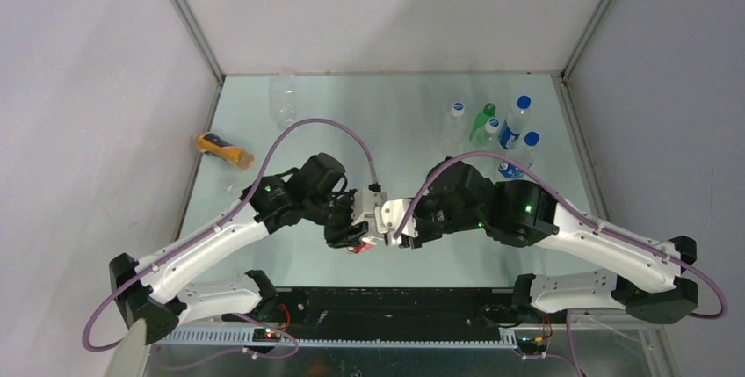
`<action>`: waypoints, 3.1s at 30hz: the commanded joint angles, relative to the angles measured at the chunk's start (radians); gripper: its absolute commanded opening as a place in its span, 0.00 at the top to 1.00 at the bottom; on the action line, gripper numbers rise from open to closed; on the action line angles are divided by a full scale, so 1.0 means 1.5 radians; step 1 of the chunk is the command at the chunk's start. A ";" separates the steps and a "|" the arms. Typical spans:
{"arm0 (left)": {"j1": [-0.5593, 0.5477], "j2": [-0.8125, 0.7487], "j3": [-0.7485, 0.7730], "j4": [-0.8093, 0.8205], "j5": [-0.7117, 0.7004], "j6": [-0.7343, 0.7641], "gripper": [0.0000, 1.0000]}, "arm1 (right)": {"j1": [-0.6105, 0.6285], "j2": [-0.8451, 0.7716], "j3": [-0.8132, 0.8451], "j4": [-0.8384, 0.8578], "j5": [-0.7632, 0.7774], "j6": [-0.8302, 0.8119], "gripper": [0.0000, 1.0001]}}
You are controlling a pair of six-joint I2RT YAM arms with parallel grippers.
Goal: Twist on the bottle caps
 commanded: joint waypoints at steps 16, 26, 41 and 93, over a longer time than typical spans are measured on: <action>-0.005 -0.025 0.021 0.024 0.077 0.016 0.78 | 0.033 0.008 0.015 -0.047 0.056 -0.082 0.87; -0.005 0.005 0.042 0.002 0.084 0.027 0.81 | 0.033 0.007 0.014 -0.016 0.065 -0.107 0.87; -0.005 0.024 0.067 -0.019 0.070 0.033 0.81 | 0.034 0.014 0.006 -0.015 0.044 -0.130 0.87; -0.069 -0.083 -0.065 0.362 -0.283 -0.125 1.00 | -0.241 0.102 0.006 0.079 -0.102 0.611 0.98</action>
